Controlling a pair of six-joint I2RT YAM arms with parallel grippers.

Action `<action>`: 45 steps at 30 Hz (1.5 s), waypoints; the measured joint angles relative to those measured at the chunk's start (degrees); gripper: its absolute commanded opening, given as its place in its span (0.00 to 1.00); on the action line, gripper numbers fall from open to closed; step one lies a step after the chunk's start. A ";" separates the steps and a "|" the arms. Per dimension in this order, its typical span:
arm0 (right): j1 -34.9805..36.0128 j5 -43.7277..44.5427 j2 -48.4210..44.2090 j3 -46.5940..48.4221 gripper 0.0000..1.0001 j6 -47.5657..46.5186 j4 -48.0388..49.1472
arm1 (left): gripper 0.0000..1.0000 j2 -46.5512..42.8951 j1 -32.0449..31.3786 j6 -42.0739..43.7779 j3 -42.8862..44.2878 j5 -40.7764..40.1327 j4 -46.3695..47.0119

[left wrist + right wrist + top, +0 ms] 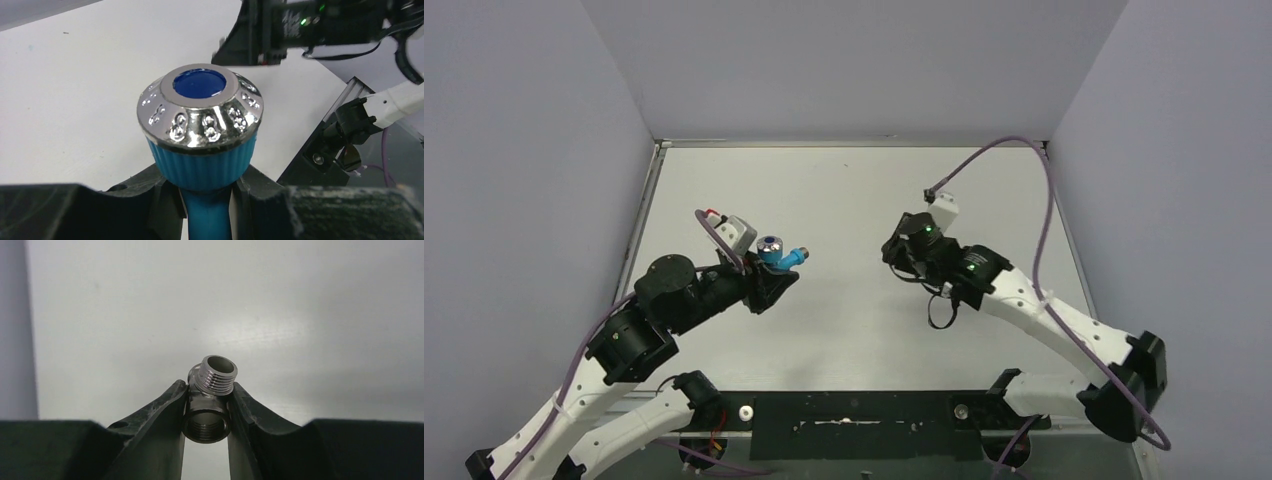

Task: Install the water faucets
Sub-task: Pick up the adaptor at the center of the board.

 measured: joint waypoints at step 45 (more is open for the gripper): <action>-2.49 -75.43 -28.13 -1.90 0.00 -80.41 40.39 | 0.00 8.87 0.00 -4.83 4.48 42.14 25.90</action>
